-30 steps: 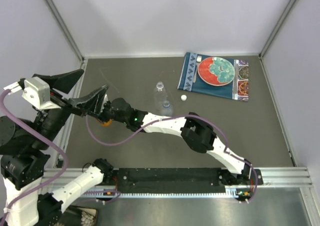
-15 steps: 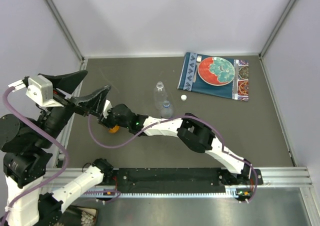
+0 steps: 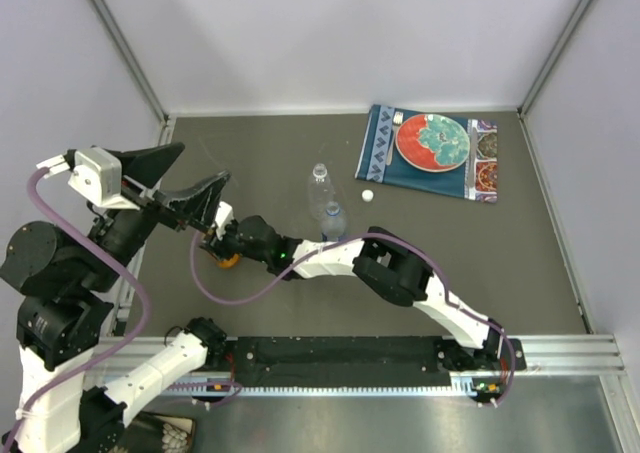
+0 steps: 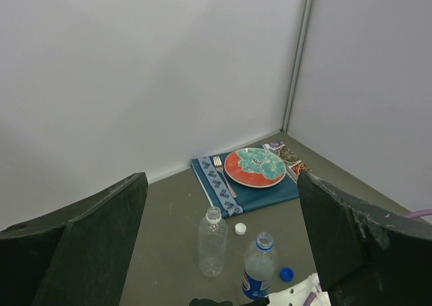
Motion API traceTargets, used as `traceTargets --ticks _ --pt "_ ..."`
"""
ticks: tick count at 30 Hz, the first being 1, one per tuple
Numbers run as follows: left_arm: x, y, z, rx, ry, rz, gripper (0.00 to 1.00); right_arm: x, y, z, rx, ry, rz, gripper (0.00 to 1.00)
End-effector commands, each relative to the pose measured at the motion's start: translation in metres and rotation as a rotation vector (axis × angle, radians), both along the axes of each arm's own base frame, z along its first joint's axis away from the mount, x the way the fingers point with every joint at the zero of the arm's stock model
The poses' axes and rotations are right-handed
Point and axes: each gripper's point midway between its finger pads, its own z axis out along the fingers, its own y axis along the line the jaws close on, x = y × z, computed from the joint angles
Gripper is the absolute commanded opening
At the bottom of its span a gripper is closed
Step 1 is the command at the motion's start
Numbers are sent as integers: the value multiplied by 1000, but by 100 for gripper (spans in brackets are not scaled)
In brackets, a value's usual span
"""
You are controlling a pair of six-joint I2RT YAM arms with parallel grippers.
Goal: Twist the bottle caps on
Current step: Place the plastic bottle at the center of the board.
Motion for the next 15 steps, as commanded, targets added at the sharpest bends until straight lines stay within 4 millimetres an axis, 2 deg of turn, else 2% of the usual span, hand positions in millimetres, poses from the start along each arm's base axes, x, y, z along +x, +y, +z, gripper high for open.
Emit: traceTargets --ticks 1,5,8,11,15 --pt "-2 -1 6 -34 -23 -12 99 -8 -11 -7 -21 60 -1 45" --pt "-1 -1 6 -40 -19 -10 99 -9 -13 -3 -23 55 -1 48" --pt "-2 -1 7 -44 -21 -14 99 -9 -15 -5 -31 55 0 54" --pt "-2 -1 6 -41 -19 -12 99 -10 -17 -8 -35 56 0 63" --pt "-1 -2 5 -38 -16 -15 99 -11 -18 -2 -26 48 2 76"
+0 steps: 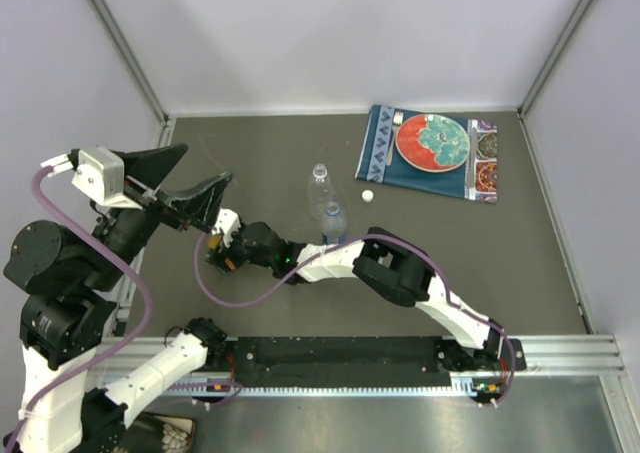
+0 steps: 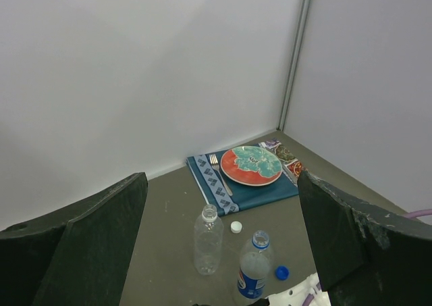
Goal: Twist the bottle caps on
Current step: Place the plastic bottle at the center of the board.
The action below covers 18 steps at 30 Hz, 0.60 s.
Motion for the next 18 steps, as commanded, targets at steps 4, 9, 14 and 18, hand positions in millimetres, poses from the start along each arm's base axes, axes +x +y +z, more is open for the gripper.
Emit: traceTargets --ticks 4,9,14,18 --pt "0 1 7 -25 -27 5 99 4 -5 46 49 -47 -22 84" --pt "4 0 2 -10 -20 12 99 3 -5 84 79 -86 -1 99" --pt "12 5 1 11 -31 56 99 -3 -17 148 122 -128 37 99" --pt "13 7 13 13 -69 75 99 -17 -44 224 176 -174 57 99"
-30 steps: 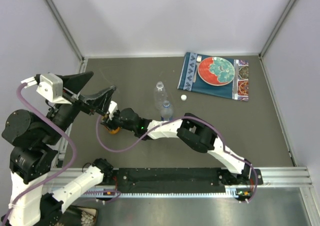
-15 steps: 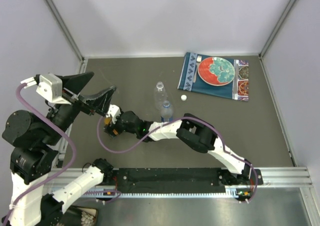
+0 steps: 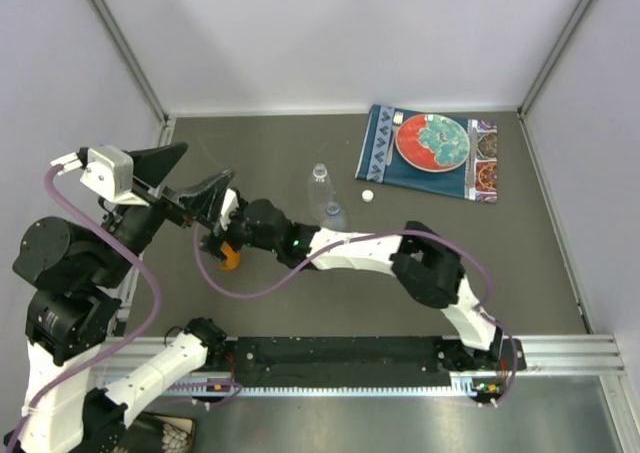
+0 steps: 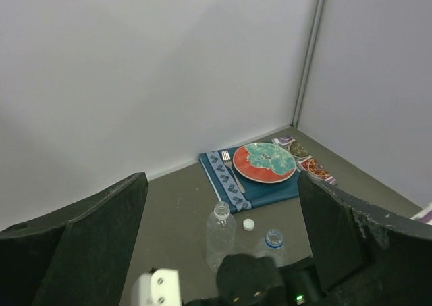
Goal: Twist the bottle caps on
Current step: Place the plastic bottle at the center of the board, then pick up the bottle cap from the center of the board.
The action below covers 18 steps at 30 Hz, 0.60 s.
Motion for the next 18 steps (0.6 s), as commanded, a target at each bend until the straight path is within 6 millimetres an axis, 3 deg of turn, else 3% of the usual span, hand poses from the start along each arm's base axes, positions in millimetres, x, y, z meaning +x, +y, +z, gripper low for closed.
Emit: traceTargets --ticks 1,3,4,5,6,7,8,10,11,13,14,15,16,17,18 --pt "7 12 26 -22 -81 76 99 -12 -32 156 187 -119 29 99" --pt "8 13 34 -32 -97 86 99 -14 -51 170 174 -119 8 99" --pt "9 13 36 -7 -115 89 99 -18 -75 209 233 -141 -18 99" --pt "12 11 38 15 -122 88 99 -19 -89 202 221 -127 -35 99" --pt "13 7 36 32 -119 75 99 -16 -106 212 239 -124 -52 99" --pt "14 -1 29 66 -103 40 99 -20 -144 256 325 -124 -103 99" --pt "20 -10 21 105 -86 11 99 -18 -162 246 308 -105 -132 99" --pt "19 -34 2 171 -53 -113 98 -12 -209 263 339 -93 -225 93" --pt "27 -49 -21 222 7 -169 89 -21 -246 283 385 -109 -260 90" --pt "25 -77 -48 280 73 -327 81 -11 -289 289 399 -117 -394 80" --pt "35 -94 -75 344 154 -391 78 -18 -322 297 426 -128 -438 77" --pt "39 -105 -89 377 195 -431 74 -18 -338 299 437 -132 -478 73" --pt "36 -121 -104 423 229 -481 74 -12 -365 300 457 -126 -575 71" --pt "49 -138 -125 510 252 -498 75 -12 -380 292 445 -117 -618 69" --pt "49 -147 -141 572 284 -514 79 -21 -409 304 501 -123 -666 61"
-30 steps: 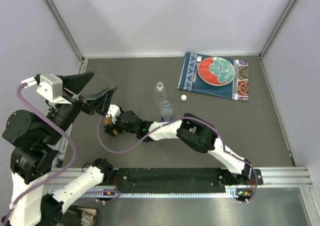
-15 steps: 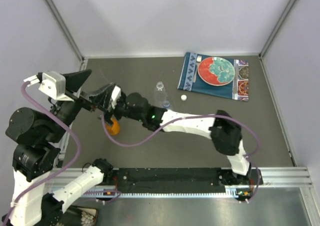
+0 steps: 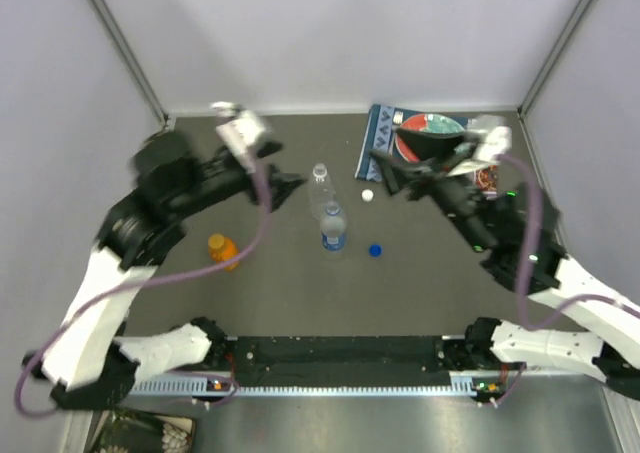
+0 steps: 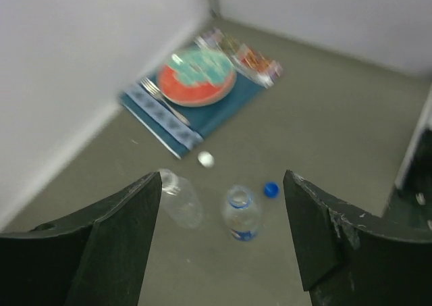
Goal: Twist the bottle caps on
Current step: Pick up the bottle cap from the center of the board.
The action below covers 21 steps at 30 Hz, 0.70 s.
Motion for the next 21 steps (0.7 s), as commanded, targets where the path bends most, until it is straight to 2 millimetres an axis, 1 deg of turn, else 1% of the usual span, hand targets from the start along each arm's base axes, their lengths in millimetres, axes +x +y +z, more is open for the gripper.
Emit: traceTargets --ticks 1,2,3,4,5,6,7,8,9,10,12,13,14,15,16,18,19,20,21 --pt "1 -74 -96 331 154 -234 81 13 -92 -24 70 138 -314 58" --pt "8 -91 -113 396 160 -262 83 12 -104 -32 74 149 -350 58" --pt "8 -101 -121 422 165 -285 84 1 -131 -23 134 134 -378 62" --pt "7 -123 -137 466 182 -327 86 1 -150 -27 168 154 -447 63" --pt "9 -132 -145 492 186 -347 87 -1 -162 -33 177 165 -482 64" --pt "10 -141 -153 510 195 -367 88 -4 -173 -33 195 162 -503 65" --pt "7 -152 -163 535 207 -396 90 -9 -192 -32 223 158 -543 65" --pt "14 -167 -182 574 229 -410 90 -11 -200 -34 232 160 -566 66" --pt "15 -174 -193 594 244 -423 91 -12 -206 -39 217 167 -584 66" --pt "18 -188 -213 629 269 -443 91 -16 -221 -38 218 157 -621 66" --pt "23 -199 -234 672 284 -456 90 -20 -231 -35 231 153 -646 66" --pt "27 -210 -251 699 309 -469 89 -21 -237 -36 226 154 -666 66" --pt "27 -212 -260 721 327 -480 84 -23 -244 -34 236 151 -679 66" --pt "26 -216 -267 729 347 -496 82 -24 -249 -34 244 156 -699 66" --pt "29 -221 -281 746 372 -499 79 -25 -253 -34 242 155 -707 66" --pt "33 -226 -296 761 377 -494 70 -28 -257 -34 255 153 -707 66" --pt "40 -227 -312 791 382 -470 68 -28 -258 -35 255 151 -708 66" --pt "44 -227 -320 808 372 -461 66 -28 -258 -36 252 149 -709 66" --pt "52 -231 -326 812 355 -441 59 -28 -258 -37 244 149 -713 66"
